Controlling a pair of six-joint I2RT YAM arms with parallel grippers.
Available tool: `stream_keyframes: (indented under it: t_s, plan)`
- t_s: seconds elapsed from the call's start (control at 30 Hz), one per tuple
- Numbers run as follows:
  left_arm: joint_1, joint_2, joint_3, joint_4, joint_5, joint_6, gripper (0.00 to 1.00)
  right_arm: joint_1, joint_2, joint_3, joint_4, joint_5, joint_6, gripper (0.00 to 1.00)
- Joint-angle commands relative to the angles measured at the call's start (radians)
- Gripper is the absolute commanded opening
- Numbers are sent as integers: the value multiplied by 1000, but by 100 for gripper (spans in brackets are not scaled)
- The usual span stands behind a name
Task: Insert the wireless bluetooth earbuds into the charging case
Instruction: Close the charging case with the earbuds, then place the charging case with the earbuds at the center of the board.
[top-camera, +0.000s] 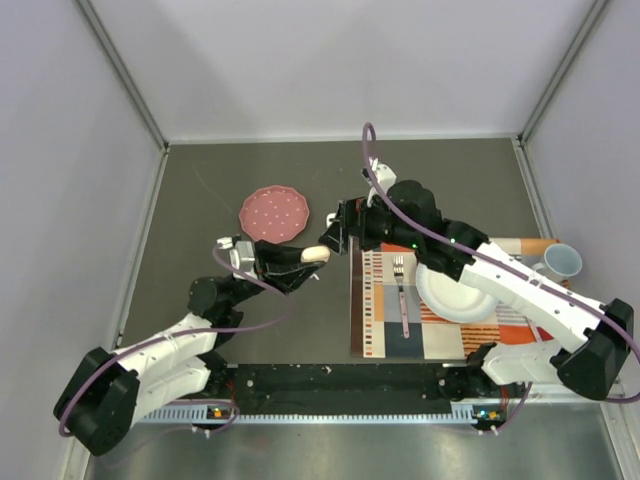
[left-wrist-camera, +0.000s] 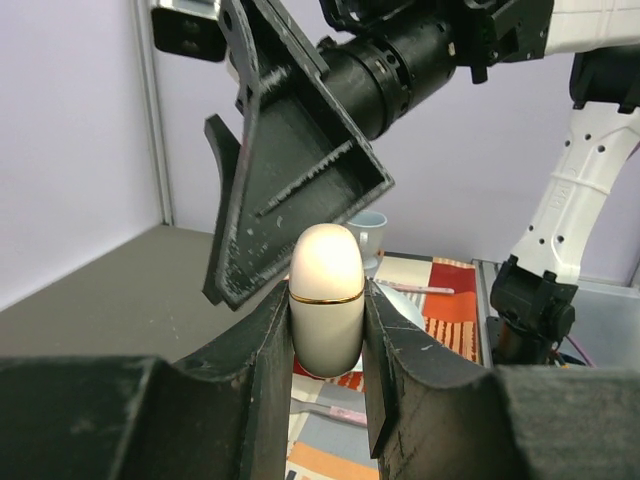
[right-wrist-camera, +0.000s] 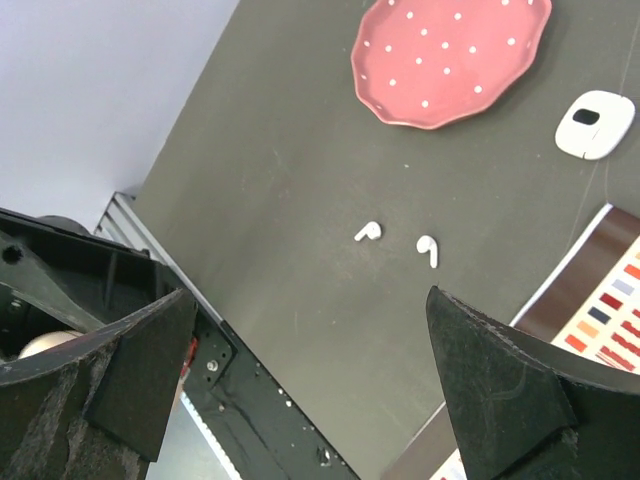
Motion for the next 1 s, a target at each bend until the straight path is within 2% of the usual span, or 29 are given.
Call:
stream_keyframes:
  t_s: [0.0, 0.1, 0.2, 0.23, 0.37, 0.43, 0.57, 0.77, 0.97]
  plan:
    - [4, -6, 18, 80, -90, 15, 0, 8, -1, 40, -55, -3, -35, 99]
    - [4, -6, 19, 53, -127, 27, 0, 8, -36, 20, -58, 121, -17, 99]
    - [6, -35, 54, -110, -202, 14, 0, 8, -88, -12, -58, 268, 25, 99]
    - [6, -41, 73, -240, -225, 13, 0, 8, -111, -23, -58, 299, 34, 99]
    - [13, -26, 166, -509, -270, 24, 0, 7, -175, -66, -58, 451, 88, 99]
    - [26, -1, 200, -554, -273, -17, 0, 7, -200, -89, -58, 482, 111, 99]
    - [87, 119, 232, -562, -197, -167, 0, 7, -248, -116, -58, 542, 142, 99]
    - [116, 311, 274, -504, -75, -285, 0, 4, -302, -145, -58, 572, 146, 99]
    - [116, 469, 297, -451, -54, -393, 0, 1, -321, -161, -58, 579, 140, 99]
